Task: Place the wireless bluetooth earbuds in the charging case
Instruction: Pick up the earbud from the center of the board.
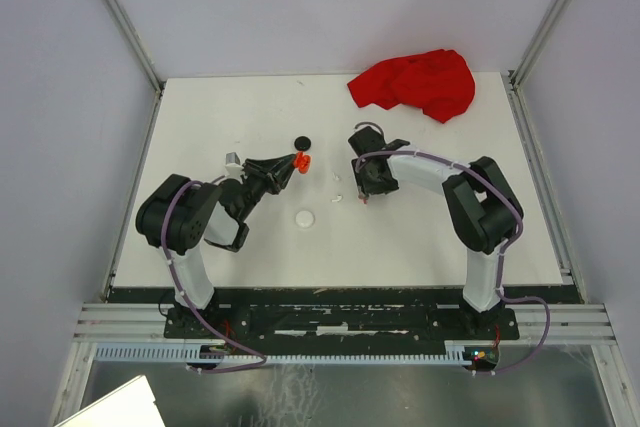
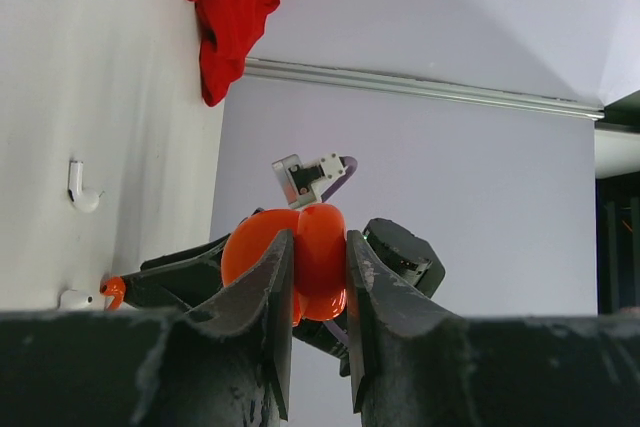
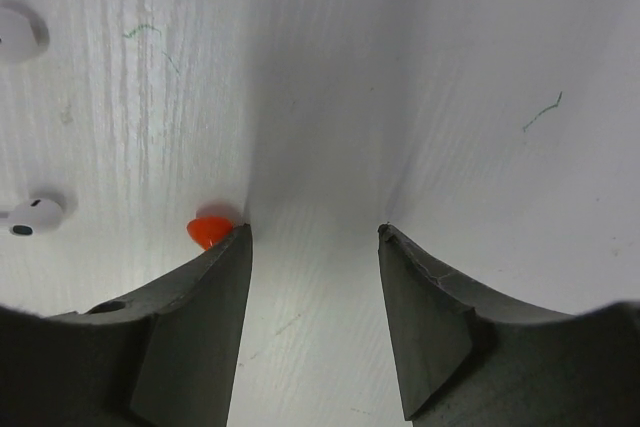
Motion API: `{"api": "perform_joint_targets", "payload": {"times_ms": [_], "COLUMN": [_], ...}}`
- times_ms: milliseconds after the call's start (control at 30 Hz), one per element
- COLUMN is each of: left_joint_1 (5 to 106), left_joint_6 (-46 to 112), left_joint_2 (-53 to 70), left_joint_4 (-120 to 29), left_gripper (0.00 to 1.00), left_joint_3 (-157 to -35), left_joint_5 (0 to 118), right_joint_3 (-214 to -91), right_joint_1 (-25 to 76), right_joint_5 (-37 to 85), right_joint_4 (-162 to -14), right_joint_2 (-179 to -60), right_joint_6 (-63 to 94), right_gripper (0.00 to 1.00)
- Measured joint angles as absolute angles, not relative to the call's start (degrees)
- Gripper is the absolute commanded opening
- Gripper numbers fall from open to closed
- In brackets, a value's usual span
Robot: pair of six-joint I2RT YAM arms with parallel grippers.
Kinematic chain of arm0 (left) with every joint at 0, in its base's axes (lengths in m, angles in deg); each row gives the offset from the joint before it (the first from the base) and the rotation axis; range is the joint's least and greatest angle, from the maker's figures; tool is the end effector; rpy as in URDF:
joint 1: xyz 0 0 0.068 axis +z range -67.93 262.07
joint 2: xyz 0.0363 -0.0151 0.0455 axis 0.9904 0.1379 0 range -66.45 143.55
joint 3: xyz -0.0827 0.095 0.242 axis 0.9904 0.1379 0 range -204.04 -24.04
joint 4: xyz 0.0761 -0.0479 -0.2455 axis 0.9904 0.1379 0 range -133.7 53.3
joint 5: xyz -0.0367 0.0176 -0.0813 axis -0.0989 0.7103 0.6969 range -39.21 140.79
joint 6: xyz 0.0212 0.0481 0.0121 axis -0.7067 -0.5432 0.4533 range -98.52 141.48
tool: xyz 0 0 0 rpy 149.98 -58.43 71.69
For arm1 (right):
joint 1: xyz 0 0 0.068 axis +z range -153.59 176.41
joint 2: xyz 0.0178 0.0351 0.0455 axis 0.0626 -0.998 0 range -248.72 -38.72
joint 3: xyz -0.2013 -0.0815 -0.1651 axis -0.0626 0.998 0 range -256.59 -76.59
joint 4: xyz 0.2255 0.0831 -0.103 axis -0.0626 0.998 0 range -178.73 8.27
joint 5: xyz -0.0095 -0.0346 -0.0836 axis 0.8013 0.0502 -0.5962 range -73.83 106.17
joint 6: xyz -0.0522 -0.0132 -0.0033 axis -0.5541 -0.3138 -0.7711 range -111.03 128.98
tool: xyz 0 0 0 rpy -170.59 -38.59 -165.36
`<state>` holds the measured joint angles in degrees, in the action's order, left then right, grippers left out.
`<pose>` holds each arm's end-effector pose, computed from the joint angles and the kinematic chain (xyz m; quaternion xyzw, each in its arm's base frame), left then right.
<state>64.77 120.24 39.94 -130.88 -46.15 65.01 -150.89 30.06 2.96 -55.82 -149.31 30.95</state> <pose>0.2714 -0.0938 0.1345 -0.3781 0.5766 -0.6553 0.3085 0.3245 0.2063 0.1624 -0.0787 0.9741 -0.0164 0.2114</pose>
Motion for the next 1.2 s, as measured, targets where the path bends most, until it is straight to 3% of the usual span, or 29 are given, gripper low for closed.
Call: {"api": "perform_joint_targets", "payload": {"times_ms": [633, 833, 1200], "left_joint_1": [65.2, 65.2, 65.2], "left_joint_6": [120.2, 120.2, 120.2], "left_joint_2": [41.7, 41.7, 41.7], "left_joint_4": [-130.9, -130.9, -130.9], "left_gripper": [0.03, 0.03, 0.03], "left_joint_3": [-46.1, -46.1, -46.1], "left_joint_5": [66.0, 66.0, 66.0], "right_joint_3": [-156.0, -156.5, -160.9], "right_joint_1": [30.1, 30.1, 31.7], "right_joint_5": [-0.5, 5.6, 14.5], "right_joint_4": [-56.5, -57.4, -50.8], "right_joint_2": [-149.1, -144.3, -148.8], "right_joint_6": [26.4, 19.2, 10.3], "right_gripper": [0.61, 0.59, 0.59]}}
